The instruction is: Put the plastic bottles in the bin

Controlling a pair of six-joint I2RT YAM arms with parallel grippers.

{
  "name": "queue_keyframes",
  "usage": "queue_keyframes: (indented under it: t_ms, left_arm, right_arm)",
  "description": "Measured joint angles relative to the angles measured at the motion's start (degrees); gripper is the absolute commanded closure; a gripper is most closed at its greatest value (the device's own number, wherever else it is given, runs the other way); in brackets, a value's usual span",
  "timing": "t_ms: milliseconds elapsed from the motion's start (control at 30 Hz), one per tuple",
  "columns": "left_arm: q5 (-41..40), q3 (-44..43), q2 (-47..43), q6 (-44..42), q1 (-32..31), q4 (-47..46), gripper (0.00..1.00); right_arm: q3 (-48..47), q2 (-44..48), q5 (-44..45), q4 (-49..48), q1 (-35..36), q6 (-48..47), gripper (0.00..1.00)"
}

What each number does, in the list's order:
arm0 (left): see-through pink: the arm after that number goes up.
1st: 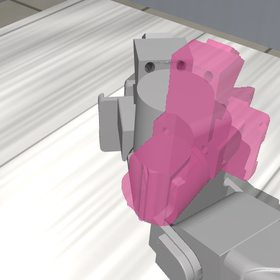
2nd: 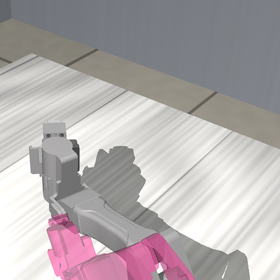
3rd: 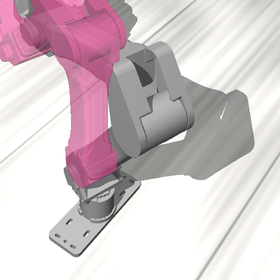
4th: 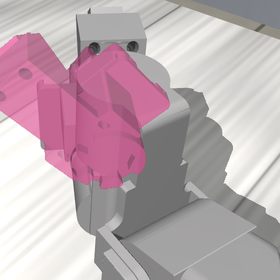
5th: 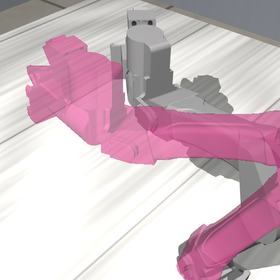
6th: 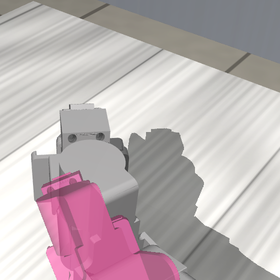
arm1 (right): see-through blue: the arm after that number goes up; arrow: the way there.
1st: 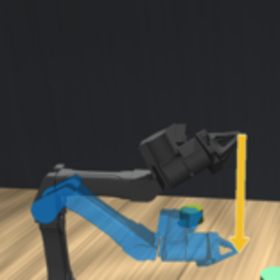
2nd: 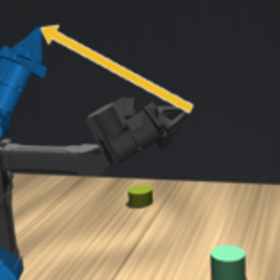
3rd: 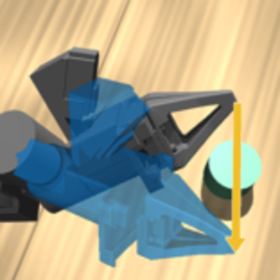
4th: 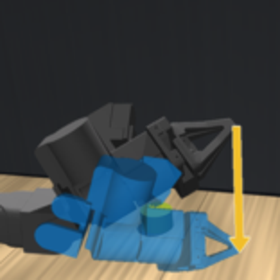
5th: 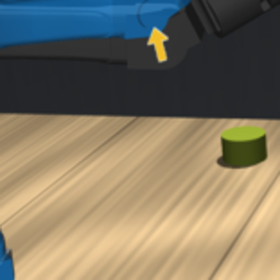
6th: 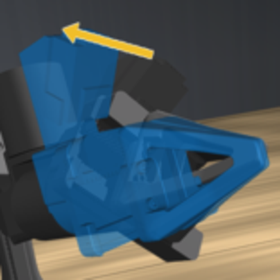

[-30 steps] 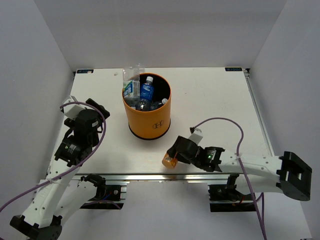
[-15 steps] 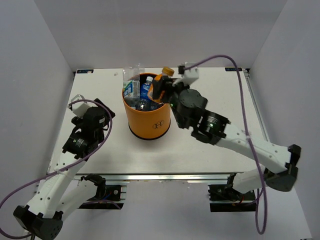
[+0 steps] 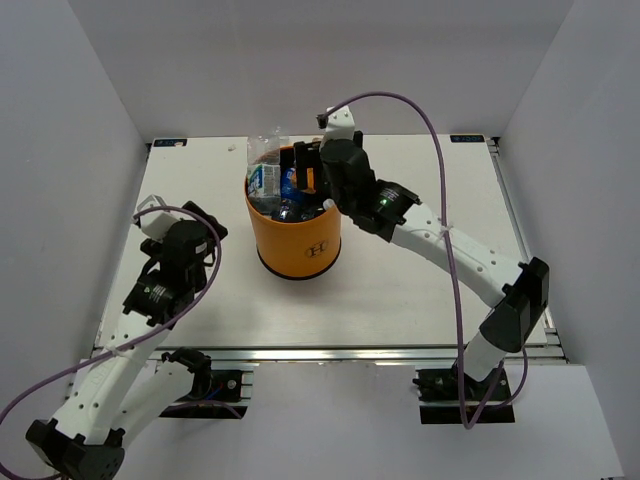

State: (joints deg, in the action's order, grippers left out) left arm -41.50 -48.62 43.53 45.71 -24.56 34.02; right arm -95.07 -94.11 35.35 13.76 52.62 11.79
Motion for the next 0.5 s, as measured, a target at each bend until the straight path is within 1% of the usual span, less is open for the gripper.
queue_keyframes:
  t_ms: [167, 233, 367, 433, 500]
  left_arm:
    - [-0.8, 0.1, 1.0, 0.0, 0.0, -0.3, 0.02]
    - [-1.6, 0.1, 1.6, 0.1, 0.0, -0.3, 0.02]
    - [-3.0, 0.1, 3.7, 0.3, 0.4, -0.2, 0.02]
    - [-2.7, 0.2, 4.7, 0.2, 1.2, -0.6, 0.02]
    - [-1.3, 0.5, 5.6, -0.1, 3.7, -1.8, 0.02]
  right_arm:
    - [-0.5, 2.3, -4.3, 0.1, -0.7, 0.9, 0.11]
    - [1.3, 4.6, -5.6, -0.7, -2.1, 1.9, 0.11]
    - [10.8, 13.1, -8.4, -1.5, -8.3, 4.9, 0.11]
    - [18.0, 18.5, -8.8, -2.5, -12.4, 6.3, 0.11]
    - [27.2, 24.7, -8.0, -3.8, -15.7, 7.5, 0.11]
